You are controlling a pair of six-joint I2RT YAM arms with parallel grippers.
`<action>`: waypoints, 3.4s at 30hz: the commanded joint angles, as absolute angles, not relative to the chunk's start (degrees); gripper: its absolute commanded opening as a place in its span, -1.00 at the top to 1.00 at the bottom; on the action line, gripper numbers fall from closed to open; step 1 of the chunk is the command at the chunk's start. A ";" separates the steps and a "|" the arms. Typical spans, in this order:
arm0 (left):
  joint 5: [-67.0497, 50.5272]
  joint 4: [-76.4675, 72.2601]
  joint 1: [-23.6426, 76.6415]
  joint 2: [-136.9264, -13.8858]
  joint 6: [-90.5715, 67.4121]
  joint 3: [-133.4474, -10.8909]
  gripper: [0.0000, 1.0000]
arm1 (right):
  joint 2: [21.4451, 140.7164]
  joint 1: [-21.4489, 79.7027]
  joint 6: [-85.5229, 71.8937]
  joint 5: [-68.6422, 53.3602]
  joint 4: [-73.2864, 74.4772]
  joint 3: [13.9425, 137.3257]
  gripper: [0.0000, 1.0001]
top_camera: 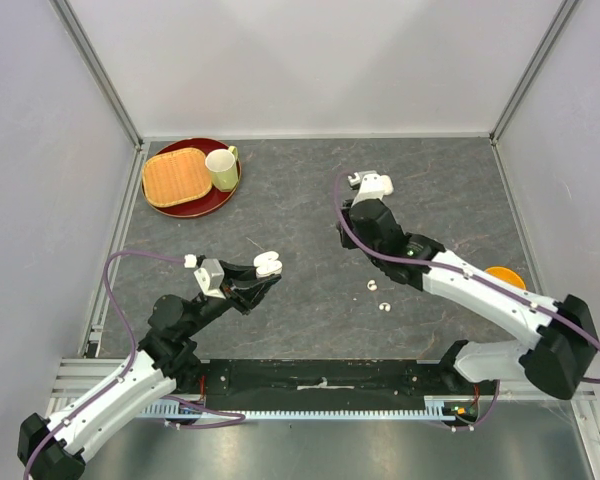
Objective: Insert the wireless bluetooth earbuds into the charging case
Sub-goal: Pick up the earbud from the center of the board, then place the earbud in the charging case.
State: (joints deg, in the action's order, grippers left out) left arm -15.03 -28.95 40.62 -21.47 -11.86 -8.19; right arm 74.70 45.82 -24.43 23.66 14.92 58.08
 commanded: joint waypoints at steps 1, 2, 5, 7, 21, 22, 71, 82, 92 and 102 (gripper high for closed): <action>-13.62 -33.04 40.52 -22.06 -13.62 -8.53 0.95 | 68.91 49.56 -25.40 31.55 8.71 56.34 1.00; -13.62 -33.13 40.52 -22.15 -13.71 -8.44 0.95 | 68.04 50.35 -25.31 31.90 8.09 56.16 1.00; -13.45 -33.66 40.60 -22.41 -13.80 -8.44 0.96 | 65.05 53.87 -24.17 33.57 5.02 55.63 1.00; -13.53 -34.10 40.60 -22.94 -13.89 -8.44 0.96 | 63.46 56.59 -22.95 34.80 2.91 55.46 1.00; -14.41 -35.68 40.60 -24.61 -14.50 -8.79 0.96 | 63.72 68.54 -18.02 35.33 -6.58 57.48 1.00; -14.41 -35.68 40.52 -24.87 -14.50 -8.88 0.96 | 63.81 68.90 -17.93 35.16 -7.20 57.31 1.00; -17.49 -37.79 40.52 -25.05 -15.29 -9.05 0.95 | 72.33 75.85 -12.13 30.85 -13.19 56.78 1.00; -15.74 -38.06 40.52 -24.52 -15.56 -8.79 0.95 | 71.72 76.90 -10.02 32.61 -11.78 55.55 1.00; -15.38 -37.97 40.52 -24.61 -14.94 -8.70 0.96 | 70.58 76.90 -8.17 32.61 -9.85 55.02 1.00; -15.03 -37.97 40.52 -24.43 -15.21 -8.61 0.96 | 70.22 76.99 -7.38 32.26 -8.09 55.11 1.00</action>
